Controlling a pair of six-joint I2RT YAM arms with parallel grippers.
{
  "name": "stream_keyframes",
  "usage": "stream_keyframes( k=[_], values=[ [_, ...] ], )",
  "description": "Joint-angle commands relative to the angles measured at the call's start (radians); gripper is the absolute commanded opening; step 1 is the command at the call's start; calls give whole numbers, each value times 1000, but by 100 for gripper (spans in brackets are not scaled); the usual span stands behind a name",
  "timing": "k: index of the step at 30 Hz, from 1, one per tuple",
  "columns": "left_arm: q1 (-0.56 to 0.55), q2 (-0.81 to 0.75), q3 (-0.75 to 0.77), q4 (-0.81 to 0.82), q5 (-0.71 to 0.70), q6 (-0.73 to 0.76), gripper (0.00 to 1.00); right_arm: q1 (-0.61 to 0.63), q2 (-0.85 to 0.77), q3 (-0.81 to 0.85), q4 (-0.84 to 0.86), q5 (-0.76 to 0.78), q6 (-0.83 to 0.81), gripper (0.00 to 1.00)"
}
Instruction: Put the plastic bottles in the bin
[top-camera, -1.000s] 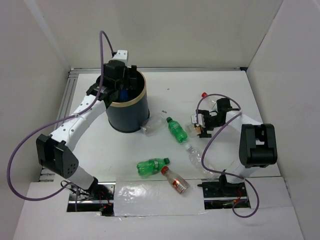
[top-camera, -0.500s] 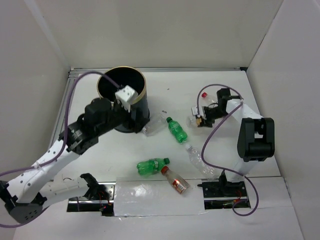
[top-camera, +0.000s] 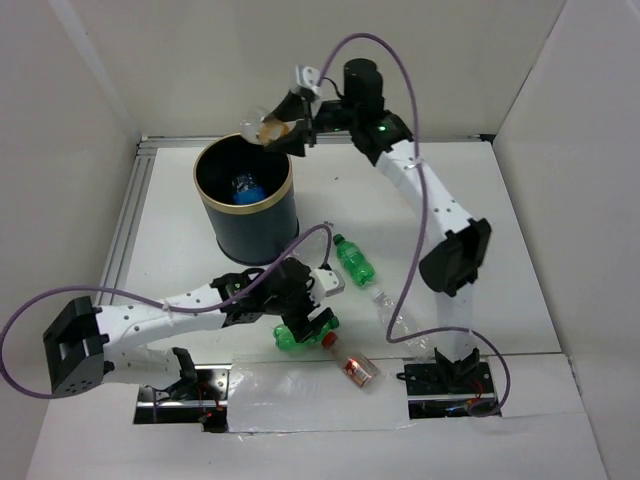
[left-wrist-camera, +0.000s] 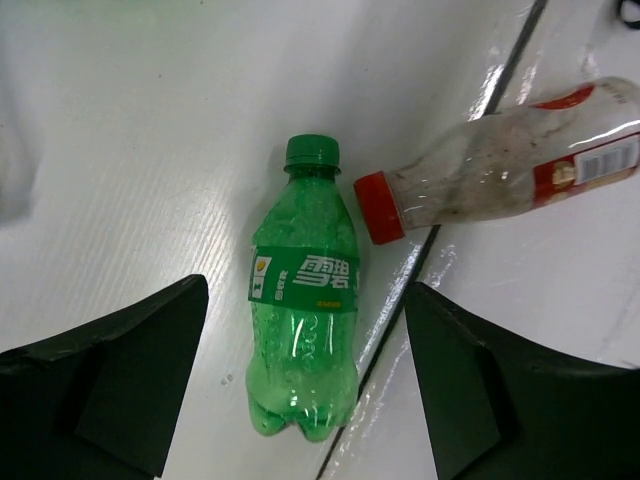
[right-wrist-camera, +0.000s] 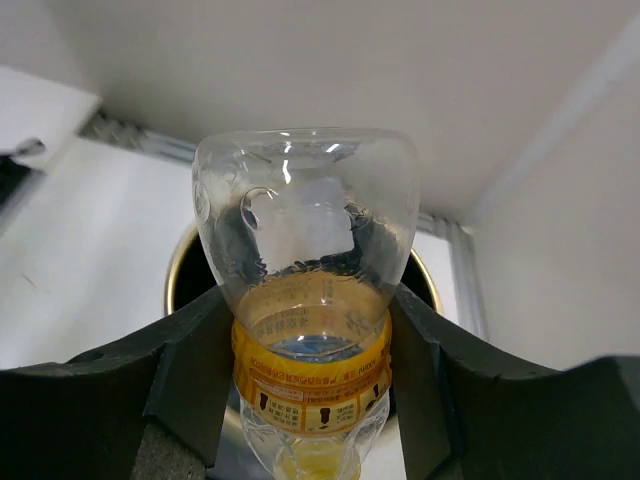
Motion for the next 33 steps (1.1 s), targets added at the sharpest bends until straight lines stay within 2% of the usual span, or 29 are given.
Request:
stream_keyframes(
  k=[1,2,3,6,7,11,14,16,19,20,21,24,26,27,28,30,32,33],
  values=[
    [-13,46,-25,98,-38,45,92,38,174,181,51,-10,306,24],
    [-25,63,-34,98,-38,45,92,57,209,253,68,-10,341,24],
    [-36,104,-34,98,-48,45,92,66,267,277,109,2,402,29],
    [-56,183,1,64,-85,27,92,95,339,315,158,16,449,41],
    [-56,235,14,43,-97,26,91,95,349,303,187,16,519,59],
    [-76,321,59,-11,-124,26,90,81,341,303,153,61,497,100],
    [-76,350,68,-24,-115,37,88,23,263,248,172,150,507,100],
    [-85,390,79,-45,-114,48,84,-49,208,213,147,210,507,100],
    [-85,447,102,-65,-124,48,59,-181,154,179,53,299,498,100],
    [-85,447,102,-74,-124,48,43,-217,139,167,22,362,489,100],
    [-85,447,116,-74,-124,48,35,-292,123,129,-8,399,465,100],
    [-85,383,165,-115,-165,21,17,-394,65,40,-172,550,307,67],
    [-85,297,232,-125,-209,8,14,-465,33,-17,-286,653,189,47],
    [-75,266,258,-134,-220,8,12,-510,33,-92,-317,689,147,47],
    [-50,237,319,-134,-232,-6,7,-528,10,-134,-364,712,104,51],
    [-7,162,384,-120,-277,-29,2,-555,-4,-271,-375,773,21,72],
    [91,119,470,-70,-277,-38,3,-578,-18,-350,-375,819,-14,83],
    [123,82,493,-45,-277,-52,3,-578,-18,-407,-375,844,-34,93]
  ],
)
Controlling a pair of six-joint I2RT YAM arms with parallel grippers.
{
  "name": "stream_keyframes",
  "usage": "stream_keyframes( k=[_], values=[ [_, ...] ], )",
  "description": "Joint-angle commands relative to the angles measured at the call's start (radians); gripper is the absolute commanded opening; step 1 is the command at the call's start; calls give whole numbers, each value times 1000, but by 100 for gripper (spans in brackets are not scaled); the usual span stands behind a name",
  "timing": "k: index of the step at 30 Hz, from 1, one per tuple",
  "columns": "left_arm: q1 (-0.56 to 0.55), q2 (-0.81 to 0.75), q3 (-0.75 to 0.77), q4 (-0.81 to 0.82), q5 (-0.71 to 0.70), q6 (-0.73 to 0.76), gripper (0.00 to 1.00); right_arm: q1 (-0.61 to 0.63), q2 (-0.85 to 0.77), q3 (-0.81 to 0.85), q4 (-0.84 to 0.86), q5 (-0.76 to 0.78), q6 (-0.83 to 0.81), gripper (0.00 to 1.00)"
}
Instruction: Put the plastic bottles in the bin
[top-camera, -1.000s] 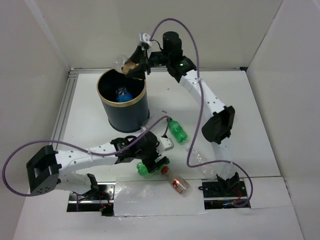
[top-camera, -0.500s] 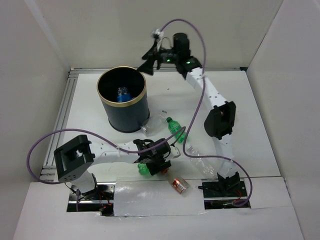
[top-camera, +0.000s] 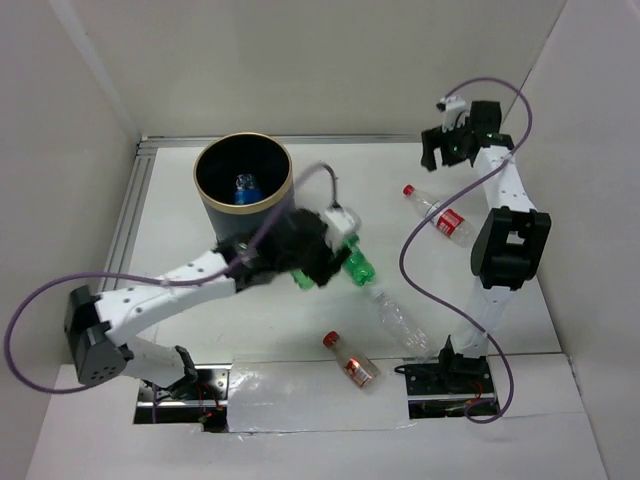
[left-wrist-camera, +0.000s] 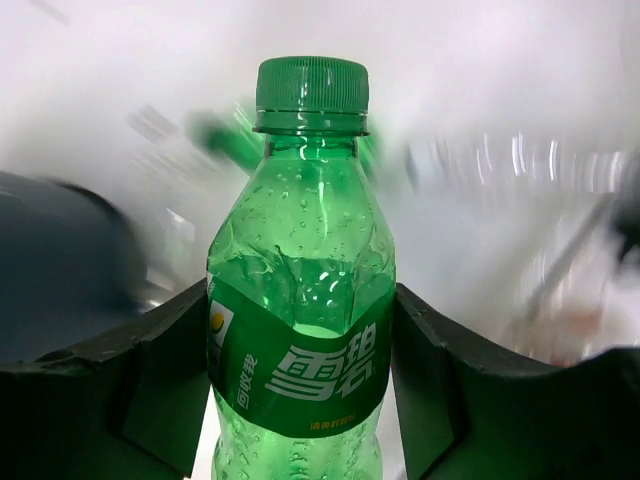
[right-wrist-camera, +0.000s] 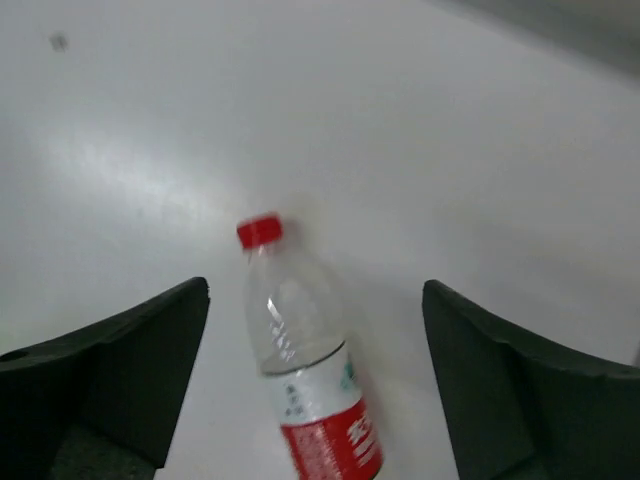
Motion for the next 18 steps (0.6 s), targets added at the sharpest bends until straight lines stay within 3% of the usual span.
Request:
stream_keyframes(
  k=[1,6,10,13,16,18],
  values=[
    [169,-131,139,119,-64,-44,3,13,-25,-123,-111,122,-140,97],
    [367,-156,235,294,-111,-73,8,2,24,-180,-100,154,-178,100],
    [545,-66,344,256,-189,-88,15,-7,84,-211,-88,202,-201,100],
    [607,13,345,222,-237,-122,23,-7,127,-211,-123,155,-229,100],
    [637,42,283,222,-280,-147,42,-7,174,-200,-168,132,-265,95],
    [660,63,262,222,-289,-156,61,-7,185,-214,-181,118,-274,88]
  ],
)
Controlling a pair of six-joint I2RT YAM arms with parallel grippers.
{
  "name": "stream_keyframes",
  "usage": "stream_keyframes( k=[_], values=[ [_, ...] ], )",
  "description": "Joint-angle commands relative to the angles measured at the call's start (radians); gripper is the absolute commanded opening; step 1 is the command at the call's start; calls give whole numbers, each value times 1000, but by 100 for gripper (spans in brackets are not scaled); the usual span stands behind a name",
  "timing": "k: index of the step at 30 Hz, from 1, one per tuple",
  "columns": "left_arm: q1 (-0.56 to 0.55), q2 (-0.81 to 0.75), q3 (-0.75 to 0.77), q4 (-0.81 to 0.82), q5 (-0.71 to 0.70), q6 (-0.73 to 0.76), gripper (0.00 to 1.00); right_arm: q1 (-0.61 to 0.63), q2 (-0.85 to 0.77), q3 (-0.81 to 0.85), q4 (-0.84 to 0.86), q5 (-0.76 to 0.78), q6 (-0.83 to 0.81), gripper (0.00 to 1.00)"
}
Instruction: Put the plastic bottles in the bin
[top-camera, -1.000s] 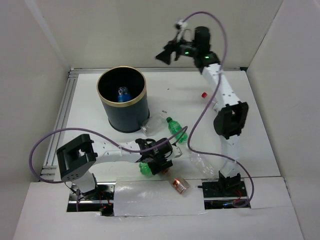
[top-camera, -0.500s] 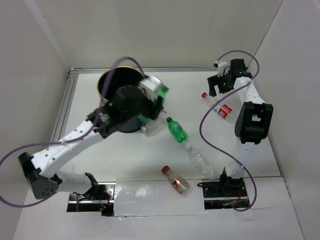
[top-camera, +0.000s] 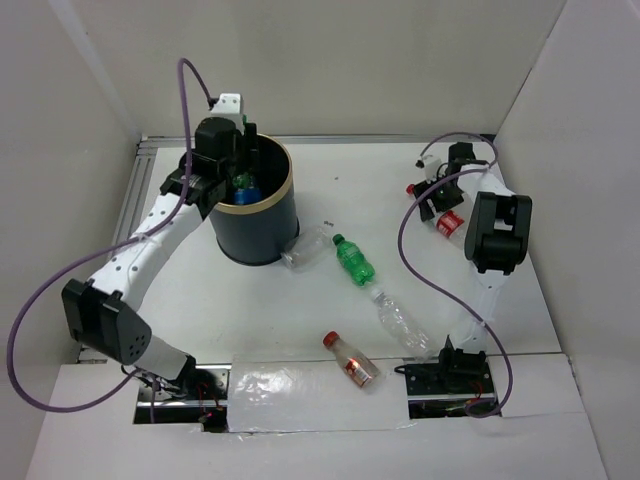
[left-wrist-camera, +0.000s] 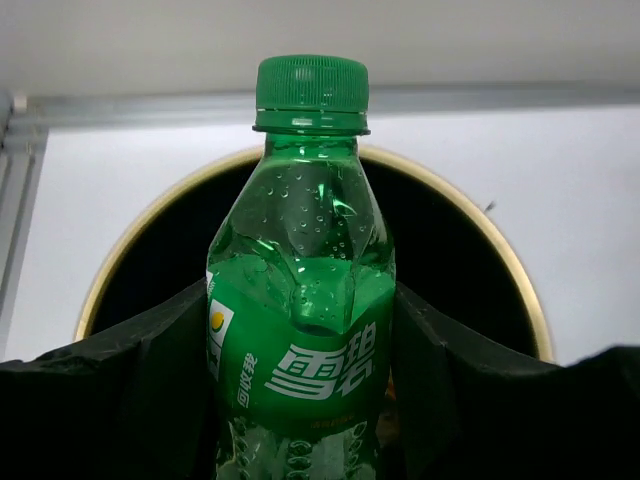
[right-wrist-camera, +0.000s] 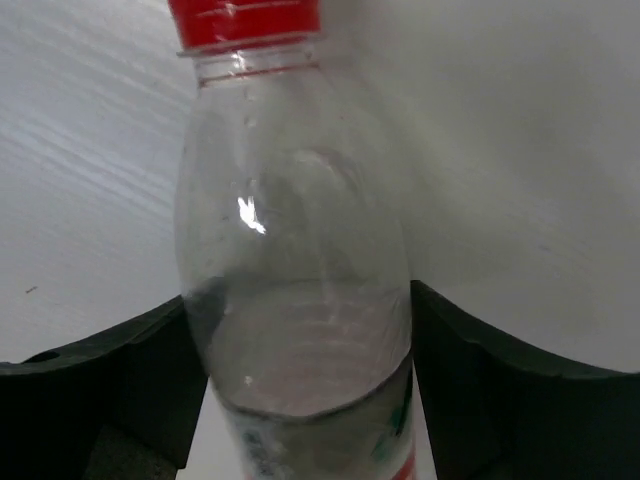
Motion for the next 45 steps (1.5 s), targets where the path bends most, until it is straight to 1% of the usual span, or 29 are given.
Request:
stream_keyframes(
  k=[1,2,3,4,5,6,7,9,11,14,16,17,18,19,20,21,22,23,24,25,26,27,29,30,32,35,39,43,45],
  values=[
    [12,38,-15,6,-53,-43,69,-5,18,-30,-56,-48,-46,77],
    [21,48,-15,-12,-53,-43,76,-5,18,-44,-56,-64,-58,68],
    [21,48,-15,-23,-39,-43,86,-5,18,-44,-76,-84,-70,53],
    [21,48,-15,-23,-24,-43,88,-15,6,-44,-88,-105,-90,36],
    [-3,16,-24,-14,-10,-25,93,-15,-14,-23,-126,-190,-121,11],
    [-3,16,-24,-5,0,-25,94,-15,-29,-23,-146,-191,-121,11],
    [-32,-30,-35,7,13,4,97,-25,-49,2,-165,-264,-152,4],
    [-75,-85,-44,27,65,52,99,-25,-122,37,-226,-353,-185,1],
    [-167,-148,-88,55,83,127,99,3,-169,113,-252,-481,-224,0],
    [-236,-285,-159,55,213,144,99,56,-244,226,-248,-643,-230,0],
    [-296,-369,-258,55,290,129,97,125,-293,258,-145,-726,-209,0],
    [-316,-388,-286,37,310,77,95,153,-311,258,-70,-793,-140,0],
    [-353,-403,-347,11,336,48,89,205,-351,232,147,-808,-64,0],
    [-374,-415,-381,11,349,11,84,236,-365,215,257,-808,63,0],
    [-394,-435,-415,-2,359,-79,76,268,-365,203,359,-808,119,0],
    [-429,-435,-487,11,372,-129,66,335,-365,221,434,-793,155,0],
    [-447,-451,-524,23,372,-184,50,372,-324,258,517,-774,184,0],
    [-460,-460,-562,46,382,-307,46,406,-295,305,539,-739,239,0],
    [-488,-469,-643,79,392,-366,42,463,-261,414,562,-719,274,0],
    [-500,-483,-680,113,392,-428,42,490,-192,465,625,-693,319,0],
    [-513,-483,-711,168,383,-484,46,512,-155,512,659,-678,410,0],
    [-523,-483,-736,187,363,-593,53,533,-119,619,685,-653,451,0],
    [-546,-474,-782,196,309,-705,67,590,10,741,719,-641,526,0],
    [-546,-459,-782,196,289,-803,81,610,52,804,729,-609,591,0],
    [-566,-443,-806,181,254,-888,90,655,154,918,795,-599,662,0],
    [-579,-423,-825,213,229,-1003,96,707,211,907,883,-562,781,4],
    [-599,-374,-791,105,232,-1137,99,765,204,866,841,-573,766,22],
    [-608,-343,-809,63,287,-1307,99,776,132,777,841,-576,765,25],
    [-617,-333,-849,52,318,-1377,99,776,109,766,806,-564,765,37]
  ],
)
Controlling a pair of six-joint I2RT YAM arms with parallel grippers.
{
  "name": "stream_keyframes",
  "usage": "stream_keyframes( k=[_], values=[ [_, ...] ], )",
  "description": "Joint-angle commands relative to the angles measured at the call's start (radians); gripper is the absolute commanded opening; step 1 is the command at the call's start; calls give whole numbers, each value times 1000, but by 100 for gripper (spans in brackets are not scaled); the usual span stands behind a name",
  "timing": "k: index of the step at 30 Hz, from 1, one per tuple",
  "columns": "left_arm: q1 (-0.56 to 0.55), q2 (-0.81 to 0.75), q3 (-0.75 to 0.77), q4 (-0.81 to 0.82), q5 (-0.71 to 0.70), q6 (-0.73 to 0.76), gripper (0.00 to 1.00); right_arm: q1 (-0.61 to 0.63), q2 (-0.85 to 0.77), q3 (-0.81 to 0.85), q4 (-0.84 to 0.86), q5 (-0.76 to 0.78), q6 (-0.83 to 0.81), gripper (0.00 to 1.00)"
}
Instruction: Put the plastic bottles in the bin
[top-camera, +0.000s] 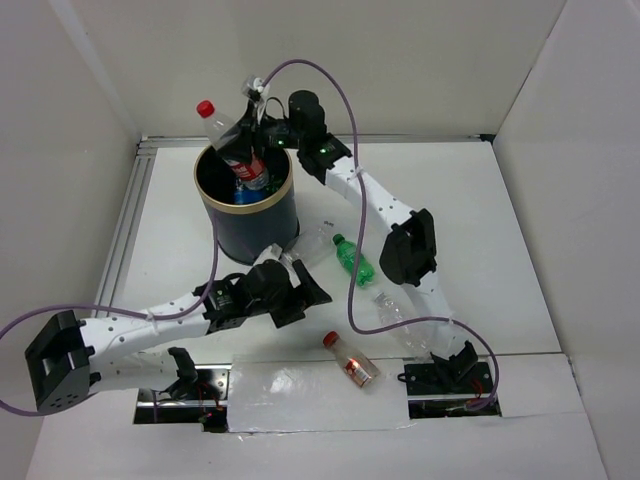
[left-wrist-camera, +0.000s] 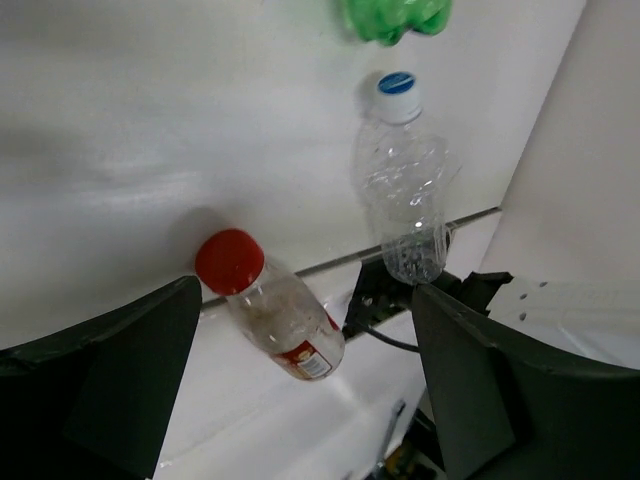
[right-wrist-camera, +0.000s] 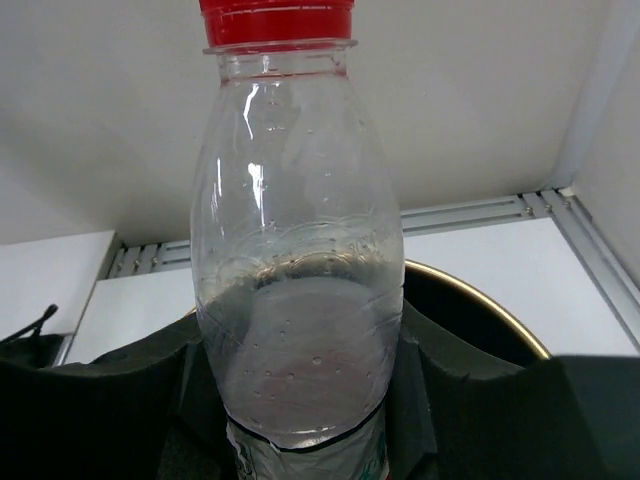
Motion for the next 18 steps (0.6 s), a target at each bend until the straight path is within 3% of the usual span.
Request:
stream_keyframes(
  k=[1,2,3,10,14,15,16,18],
  values=[
    [-23,20,-29,-18,56,-232,99,-12,-127,0,41,30,13,53],
    [-23,58,-29,-33,72,-251,99,-12,-141,0,14,30,4,96],
    [-23,83,-29,-46,111,-266,99,-12,-159,0,-50,39,-34,100],
    [-105,277,115,-81,181,-300,99,-118,-359,-119,-241,122,-188,100],
    [-138,365,164,-104,227,-338,99,-261,-515,-352,-281,122,-220,100],
    [-151,400,177,-68,236,-338,99,-340,-596,-559,-269,122,-242,100],
    [-151,400,177,-67,236,-338,99,-341,-639,-561,-253,122,-242,100],
    [-162,466,204,-67,256,-351,99,-393,-713,-743,-253,131,-262,100]
  ],
)
